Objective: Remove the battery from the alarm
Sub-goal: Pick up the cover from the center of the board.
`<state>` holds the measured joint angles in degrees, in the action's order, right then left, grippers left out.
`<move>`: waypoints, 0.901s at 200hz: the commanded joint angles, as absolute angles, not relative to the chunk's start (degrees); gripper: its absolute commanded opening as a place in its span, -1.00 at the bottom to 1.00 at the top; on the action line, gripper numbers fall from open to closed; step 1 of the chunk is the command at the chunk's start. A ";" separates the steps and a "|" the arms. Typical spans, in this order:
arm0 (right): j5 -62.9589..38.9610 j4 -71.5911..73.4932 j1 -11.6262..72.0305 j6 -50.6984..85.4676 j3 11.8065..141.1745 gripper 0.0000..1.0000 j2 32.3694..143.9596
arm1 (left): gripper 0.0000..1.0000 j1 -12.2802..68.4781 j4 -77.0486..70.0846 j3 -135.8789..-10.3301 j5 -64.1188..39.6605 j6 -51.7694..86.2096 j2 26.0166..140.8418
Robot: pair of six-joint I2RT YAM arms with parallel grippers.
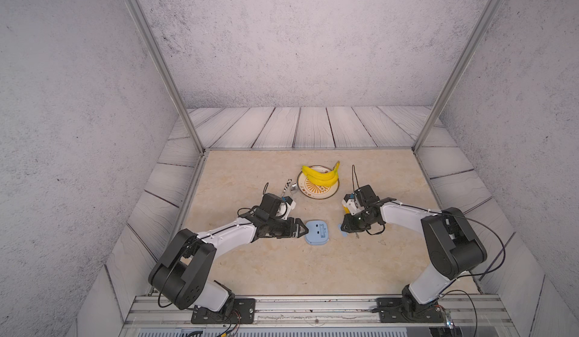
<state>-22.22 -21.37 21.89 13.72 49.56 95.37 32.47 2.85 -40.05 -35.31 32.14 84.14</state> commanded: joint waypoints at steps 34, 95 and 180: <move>-23.29 -22.40 21.72 13.27 50.05 -0.67 95.97 | 0.49 32.08 3.21 -39.97 -35.16 31.58 85.03; -23.90 -22.38 21.72 13.70 49.42 -0.86 95.25 | 0.49 32.08 2.99 -39.79 -35.29 31.64 85.20; -27.82 -21.47 21.71 17.93 47.75 -1.00 90.73 | 0.49 32.08 -1.62 -39.31 -37.99 34.79 86.14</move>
